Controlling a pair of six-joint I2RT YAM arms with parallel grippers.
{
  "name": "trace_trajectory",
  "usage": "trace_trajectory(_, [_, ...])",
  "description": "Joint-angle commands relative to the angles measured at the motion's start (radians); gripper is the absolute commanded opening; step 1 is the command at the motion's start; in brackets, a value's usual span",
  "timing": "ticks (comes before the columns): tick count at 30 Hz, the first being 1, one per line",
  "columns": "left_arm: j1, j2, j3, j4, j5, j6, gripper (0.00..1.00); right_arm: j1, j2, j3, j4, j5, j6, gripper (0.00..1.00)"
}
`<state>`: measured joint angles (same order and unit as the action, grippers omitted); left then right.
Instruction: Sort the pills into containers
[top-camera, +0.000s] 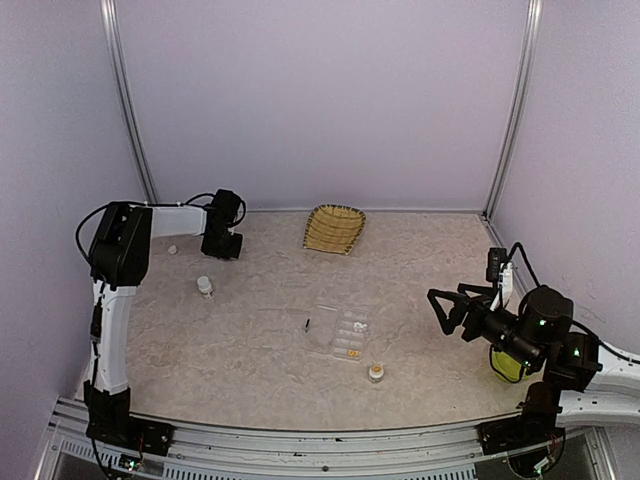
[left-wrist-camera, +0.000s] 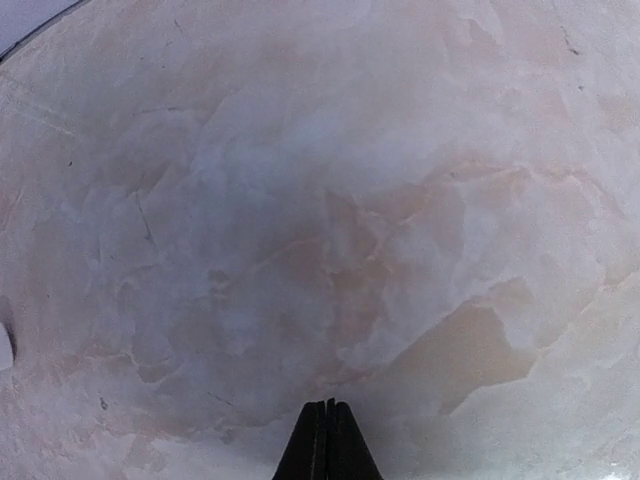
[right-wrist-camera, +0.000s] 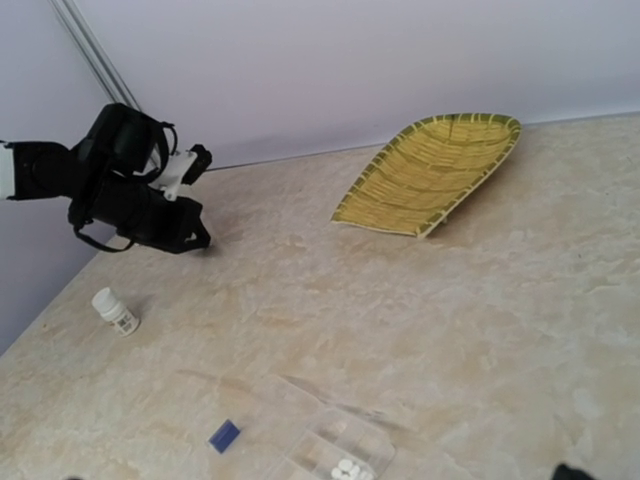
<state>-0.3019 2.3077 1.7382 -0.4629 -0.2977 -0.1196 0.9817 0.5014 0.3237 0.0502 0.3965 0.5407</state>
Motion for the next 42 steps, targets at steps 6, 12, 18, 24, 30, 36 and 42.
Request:
trace_trajectory(6, [0.044, -0.131, -0.026, 0.04, -0.063, -0.05, 0.27, -0.005, -0.004, -0.011, 0.024, -0.01, -0.002, 1.0])
trace_trajectory(12, [0.16, -0.113, 0.015, 0.049, 0.012, -0.099, 0.56, -0.005, -0.009, -0.012, 0.023, -0.008, -0.006, 1.0])
trace_trajectory(18, [0.213, -0.057, 0.051, 0.031, 0.037, -0.118, 0.54, -0.005, -0.008, -0.007, 0.01, -0.009, -0.007, 1.0])
trace_trajectory(24, [0.223, -0.026, 0.089, 0.012, 0.005, -0.096, 0.48, -0.007, -0.004, -0.007, 0.012, -0.01, -0.008, 1.0])
trace_trajectory(30, [0.235, 0.005, 0.108, -0.014, -0.036, -0.086, 0.45, -0.007, -0.002, -0.014, 0.017, -0.014, -0.001, 1.0])
trace_trajectory(36, [0.257, 0.029, 0.114, -0.019, -0.034, -0.078, 0.43, -0.008, -0.007, -0.012, 0.008, -0.017, 0.001, 1.0])
trace_trajectory(42, [0.264, 0.034, 0.096, -0.016, -0.037, -0.079, 0.4, -0.008, -0.003, -0.014, 0.011, -0.018, 0.006, 1.0])
